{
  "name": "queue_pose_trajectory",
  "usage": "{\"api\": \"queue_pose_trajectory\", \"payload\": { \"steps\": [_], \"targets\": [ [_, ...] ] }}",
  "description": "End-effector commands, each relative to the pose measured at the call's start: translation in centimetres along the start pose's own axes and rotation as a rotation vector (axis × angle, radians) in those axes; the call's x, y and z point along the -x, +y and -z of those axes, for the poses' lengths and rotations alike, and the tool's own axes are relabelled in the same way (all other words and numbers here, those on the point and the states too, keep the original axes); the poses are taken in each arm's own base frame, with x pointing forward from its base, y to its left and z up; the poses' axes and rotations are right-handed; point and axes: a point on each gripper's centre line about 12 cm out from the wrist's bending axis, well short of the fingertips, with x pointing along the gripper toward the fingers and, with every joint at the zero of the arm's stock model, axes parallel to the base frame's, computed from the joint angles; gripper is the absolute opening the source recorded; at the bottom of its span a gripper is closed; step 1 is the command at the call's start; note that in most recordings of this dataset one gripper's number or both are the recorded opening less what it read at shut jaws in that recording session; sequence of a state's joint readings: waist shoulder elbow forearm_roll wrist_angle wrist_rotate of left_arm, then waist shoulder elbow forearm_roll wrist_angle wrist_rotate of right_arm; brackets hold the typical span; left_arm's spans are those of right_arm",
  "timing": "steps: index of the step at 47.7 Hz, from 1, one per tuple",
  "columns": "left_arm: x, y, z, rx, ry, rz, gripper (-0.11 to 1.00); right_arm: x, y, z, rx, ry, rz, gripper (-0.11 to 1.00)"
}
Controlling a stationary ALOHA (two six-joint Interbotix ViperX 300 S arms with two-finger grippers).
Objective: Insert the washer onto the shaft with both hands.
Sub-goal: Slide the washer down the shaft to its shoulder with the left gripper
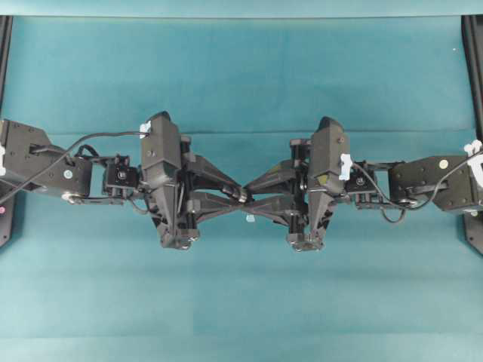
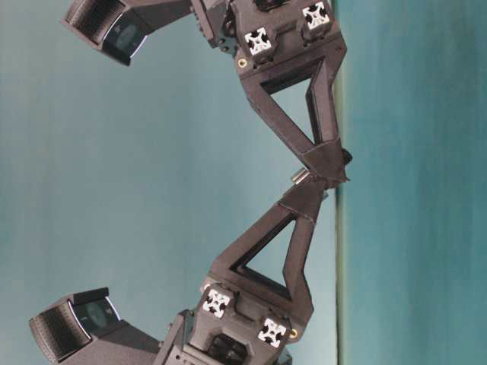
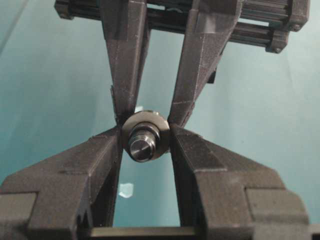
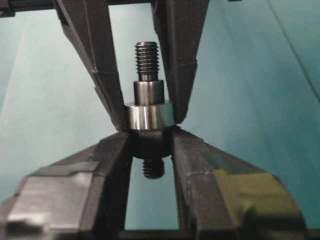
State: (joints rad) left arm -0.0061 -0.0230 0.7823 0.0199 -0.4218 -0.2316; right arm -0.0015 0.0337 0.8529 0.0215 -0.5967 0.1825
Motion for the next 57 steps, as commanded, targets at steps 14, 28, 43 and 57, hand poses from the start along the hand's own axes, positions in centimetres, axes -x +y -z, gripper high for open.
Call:
{"api": "queue_pose_trajectory", "payload": {
  "steps": [14, 28, 43, 57],
  "targets": [
    [0.0, -0.1, -0.7, 0.000, -0.020, 0.003, 0.35, -0.2, 0.1, -1.1, -0.009, -0.037, -0.004, 0.00],
    [0.0, -0.1, -0.8, 0.004, -0.020, 0.002, 0.35, -0.1, 0.4, -0.3, -0.004, 0.026, -0.002, 0.00],
    [-0.2, -0.1, -1.1, 0.004, -0.032, 0.005, 0.76, -0.1, 0.5, -0.2, -0.001, 0.031, -0.004, 0.00],
    [-0.3, -0.2, -1.3, 0.005, -0.032, 0.005, 0.80, -0.2, 0.5, -0.3, -0.002, 0.025, -0.006, 0.00]
  ]
}}
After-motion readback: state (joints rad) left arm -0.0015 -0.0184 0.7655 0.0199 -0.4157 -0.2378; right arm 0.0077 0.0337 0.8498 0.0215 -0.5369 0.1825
